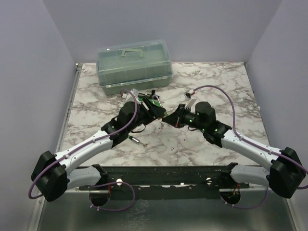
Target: Unlock with the key
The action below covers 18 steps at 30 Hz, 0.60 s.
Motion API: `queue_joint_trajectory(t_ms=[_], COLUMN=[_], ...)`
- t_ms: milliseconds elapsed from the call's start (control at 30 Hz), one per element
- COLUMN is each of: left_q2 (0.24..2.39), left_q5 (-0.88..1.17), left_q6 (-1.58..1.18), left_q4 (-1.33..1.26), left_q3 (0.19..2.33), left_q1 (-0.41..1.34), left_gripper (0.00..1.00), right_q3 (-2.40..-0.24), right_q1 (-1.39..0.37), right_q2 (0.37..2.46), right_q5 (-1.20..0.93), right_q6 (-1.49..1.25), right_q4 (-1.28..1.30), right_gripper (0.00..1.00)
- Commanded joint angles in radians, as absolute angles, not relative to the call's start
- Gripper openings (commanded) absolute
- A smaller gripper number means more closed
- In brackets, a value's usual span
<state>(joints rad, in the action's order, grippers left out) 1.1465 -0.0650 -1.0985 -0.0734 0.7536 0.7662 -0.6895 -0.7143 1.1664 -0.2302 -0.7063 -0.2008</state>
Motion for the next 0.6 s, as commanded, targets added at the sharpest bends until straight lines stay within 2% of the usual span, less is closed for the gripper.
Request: queue_joint_trajectory(t_ms=[0, 567], left_q2=[1.070, 0.980], left_q5=[0.076, 0.152], left_q6=[-1.092, -1.074], left_q4=[-0.263, -0.420], left_q3=[0.752, 0.663], left_q1=[0.779, 0.780], left_gripper=[0.00, 0.00], right_q3=[-0.718, -0.714], right_q1=[-0.705, -0.668], right_q2=[1.158, 1.163], right_q5=[-0.214, -0.315], right_q6=[-0.709, -0.759], right_q4=[-0.244, -0.367], right_gripper=[0.00, 0.00])
